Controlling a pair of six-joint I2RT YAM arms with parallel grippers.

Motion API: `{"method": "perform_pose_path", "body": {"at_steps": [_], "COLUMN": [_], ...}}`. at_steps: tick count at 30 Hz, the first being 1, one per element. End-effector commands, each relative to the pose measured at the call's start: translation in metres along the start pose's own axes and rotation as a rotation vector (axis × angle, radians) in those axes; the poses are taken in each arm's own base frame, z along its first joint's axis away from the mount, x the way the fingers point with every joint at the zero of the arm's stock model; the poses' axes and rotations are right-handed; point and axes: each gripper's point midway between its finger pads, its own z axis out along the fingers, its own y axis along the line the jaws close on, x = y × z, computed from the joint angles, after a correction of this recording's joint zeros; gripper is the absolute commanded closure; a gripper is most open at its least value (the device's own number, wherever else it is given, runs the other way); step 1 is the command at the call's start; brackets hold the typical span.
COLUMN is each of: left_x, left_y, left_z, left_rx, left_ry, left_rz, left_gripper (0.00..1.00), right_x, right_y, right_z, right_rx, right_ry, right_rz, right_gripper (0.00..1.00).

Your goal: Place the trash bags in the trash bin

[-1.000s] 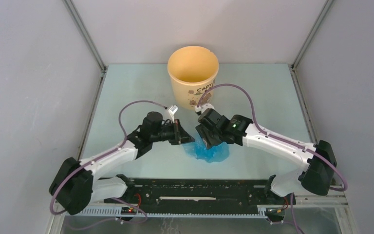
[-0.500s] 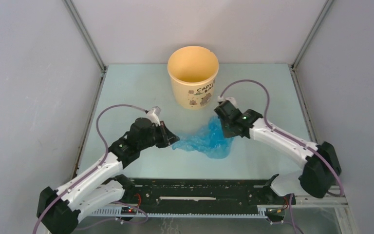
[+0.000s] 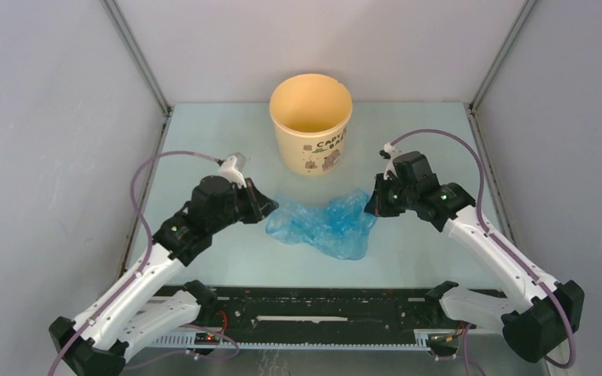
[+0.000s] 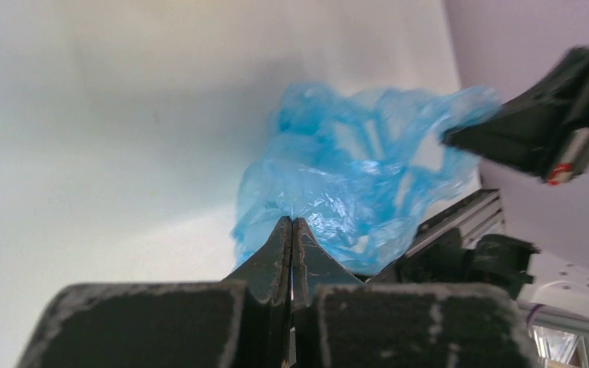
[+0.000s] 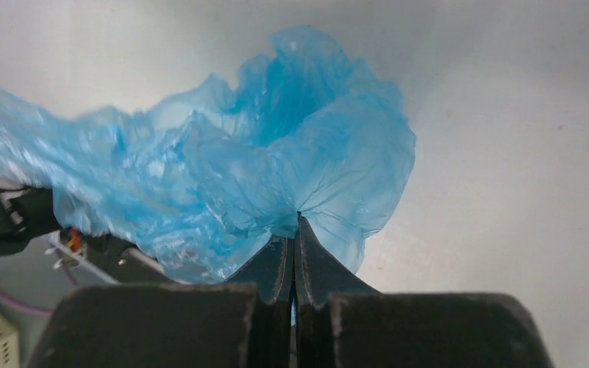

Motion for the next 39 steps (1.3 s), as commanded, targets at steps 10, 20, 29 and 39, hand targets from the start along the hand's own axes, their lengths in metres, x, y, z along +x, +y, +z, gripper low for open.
{"method": "perform_pose_path", "body": {"at_steps": [10,20,29,39], "left_x": [-0.076,-0.025,0.028,0.107], "left_y": [0.036,-0.013,0.003,0.028], "left_z": [-0.052,-0.014,0.0,0.033], "left_rx": [-0.386,0.004,0.078,0.23], "left_ry": [-0.224,-0.014,0.192,0.313], "left_rz": [0.037,-0.023,-0.026,-0.153], "left_gripper": [1.0,0.57,0.21,0.18], "right_x": [-0.053,-0.034,-0.025,-0.035], "right_y": [0.022,0.026,0.004,-0.003], "right_z": [-0.061,-0.036,-0.018,-0.014], "right_rx": [-0.209,-0.258,-0.266,-0.306], "right_ry": [-0.106,-0.014,0.087,0.081], "right_rz": [0.028,0.056,0.185,0.24], "right_gripper": [1.0,1.0,1.0,1.0]}}
